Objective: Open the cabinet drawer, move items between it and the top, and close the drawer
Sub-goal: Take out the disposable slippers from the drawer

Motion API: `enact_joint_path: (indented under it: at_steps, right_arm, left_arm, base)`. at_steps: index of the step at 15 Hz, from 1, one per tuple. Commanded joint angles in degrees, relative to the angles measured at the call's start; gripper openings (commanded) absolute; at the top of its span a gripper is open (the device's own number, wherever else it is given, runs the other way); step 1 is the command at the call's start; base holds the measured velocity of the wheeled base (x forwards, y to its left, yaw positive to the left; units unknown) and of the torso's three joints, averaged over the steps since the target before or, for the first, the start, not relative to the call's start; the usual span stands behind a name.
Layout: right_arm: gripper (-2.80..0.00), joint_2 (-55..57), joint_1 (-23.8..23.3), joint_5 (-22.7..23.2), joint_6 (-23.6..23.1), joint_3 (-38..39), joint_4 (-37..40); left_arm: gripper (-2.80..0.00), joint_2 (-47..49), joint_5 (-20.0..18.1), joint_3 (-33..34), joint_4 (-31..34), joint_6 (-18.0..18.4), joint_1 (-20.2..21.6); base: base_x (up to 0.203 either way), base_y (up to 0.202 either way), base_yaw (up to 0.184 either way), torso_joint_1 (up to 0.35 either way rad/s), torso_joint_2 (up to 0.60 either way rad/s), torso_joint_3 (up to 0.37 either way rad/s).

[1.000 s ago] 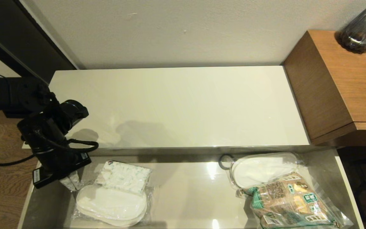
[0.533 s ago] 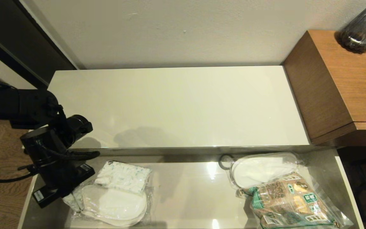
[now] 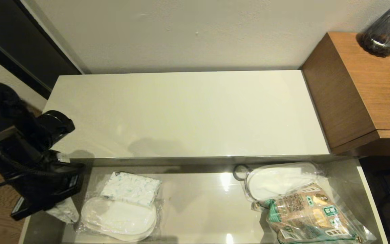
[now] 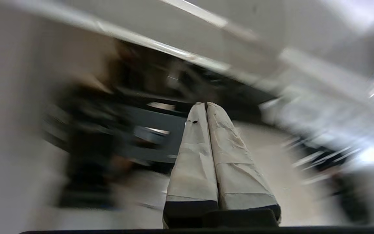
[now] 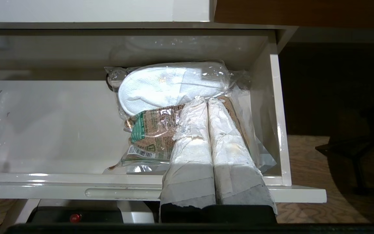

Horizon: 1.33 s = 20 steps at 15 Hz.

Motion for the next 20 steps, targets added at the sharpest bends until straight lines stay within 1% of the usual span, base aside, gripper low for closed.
enact_joint_path:
  at_steps: [1, 2, 3, 4, 5, 6, 8, 9, 11, 12, 13, 14, 15, 16, 17, 19, 20]
  right_arm:
    - [-2.80, -0.02, -0.02, 0.06, 0.05, 0.00, 0.06]
    - [-2.80, -0.02, -0.02, -0.02, -0.03, 0.00, -0.03]
    - [-2.80, 0.06, -0.02, 0.07, -0.03, 0.00, 0.06]
    - [-2.80, -0.02, -0.02, 0.06, -0.03, 0.00, 0.05]
    - [-2.80, -0.02, -0.02, -0.02, -0.02, 0.00, 0.05]
    - [-2.80, -0.01, -0.02, -0.02, -0.02, 0.00, 0.05]
    - [-2.80, -0.02, -0.02, 0.06, -0.03, 0.00, -0.03]
    - [-2.80, -0.02, -0.02, 0.07, -0.03, 0.00, -0.02]
    - [-2.80, -0.02, -0.02, -0.02, -0.03, 0.00, -0.03]
    - [-2.80, -0.02, -0.02, -0.02, -0.03, 0.00, -0.03]
    - [-2.80, -0.02, -0.02, 0.04, -0.03, 0.00, 0.06]
    - [-2.80, -0.02, -0.02, 0.06, -0.03, 0.00, 0.06]
    - [-2.80, -0.02, -0.02, -0.02, -0.03, 0.00, -0.03]
    - [-2.80, -0.02, -0.02, -0.02, -0.03, 0.00, -0.03]
    - [-2.80, -0.01, -0.02, -0.02, -0.03, 0.00, 0.01]
    - [-2.80, -0.02, -0.02, 0.05, -0.03, 0.00, -0.03]
    - [-2.80, -0.02, -0.02, -0.02, -0.03, 0.00, -0.03]
  left_arm:
    - [-2.80, -4.73, -0.06, 2.87, 0.31, 33.27, 5.64]
    - [-2.80, -5.62, 0.76, 4.06, 0.30, 42.87, 8.20]
    - [-2.80, -6.51, 3.50, 4.69, 0.34, 50.49, 10.23]
    - [-2.80, -7.02, 5.00, 4.40, 0.55, 56.84, 11.16]
    - [-2.80, -7.22, 5.46, 3.74, 0.68, 63.18, 11.86]
    - [-2.80, -7.11, 5.66, 3.20, 0.64, 68.36, 12.32]
    - [-2.80, -5.30, 4.91, 1.48, 0.55, 83.35, 13.04]
    - [-2.80, -4.28, 3.42, 0.17, 0.64, 90.55, 13.26]
    - [-2.80, -2.14, 0.80, -1.80, 1.25, 101.56, 13.33]
    - [-2.80, -1.49, -0.33, -2.39, 1.78, 105.14, 13.27]
    - [-2.80, -1.35, -0.79, -2.16, 2.66, 107.19, 13.23]
    - [-2.80, -1.26, -1.11, -1.44, 3.85, 113.82, 13.23]
    - [-2.80, -1.18, -1.38, 0.22, 4.94, 121.73, 13.24]
    - [-2.80, -1.01, -1.60, 2.83, 5.43, 125.21, 13.24]
    - [-2.80, -0.57, -1.84, 5.01, 5.53, 125.89, 13.19]
    - [-2.80, -0.11, -3.34, 7.98, 4.91, 125.57, 11.23]
    - [-2.80, -0.62, -4.18, 10.30, 2.91, 124.76, 10.08]
  base:
    - [0.000, 0.000, 0.000, 0.000, 0.00, 0.000]
    - [0.000, 0.000, 0.000, 0.000, 0.00, 0.000]
    - [0.000, 0.000, 0.000, 0.000, 0.00, 0.000]
    - [0.000, 0.000, 0.000, 0.000, 0.00, 0.000]
    - [0.000, 0.000, 0.000, 0.000, 0.00, 0.000]
    - [0.000, 0.000, 0.000, 0.000, 0.00, 0.000]
    - [0.000, 0.000, 0.000, 0.000, 0.00, 0.000]
    - [0.000, 0.000, 0.000, 0.000, 0.00, 0.000]
    - [0.000, 0.000, 0.000, 0.000, 0.00, 0.000]
    - [0.000, 0.000, 0.000, 0.000, 0.00, 0.000]
    - [0.000, 0.000, 0.000, 0.000, 0.00, 0.000]
    - [0.000, 0.000, 0.000, 0.000, 0.00, 0.000]
    - [0.000, 0.000, 0.000, 0.000, 0.00, 0.000]
    - [0.000, 0.000, 0.000, 0.000, 0.00, 0.000]
    - [0.000, 0.000, 0.000, 0.000, 0.00, 0.000]
    - [0.000, 0.000, 0.000, 0.000, 0.00, 0.000]
    - [0.000, 0.000, 0.000, 0.000, 0.00, 0.000]
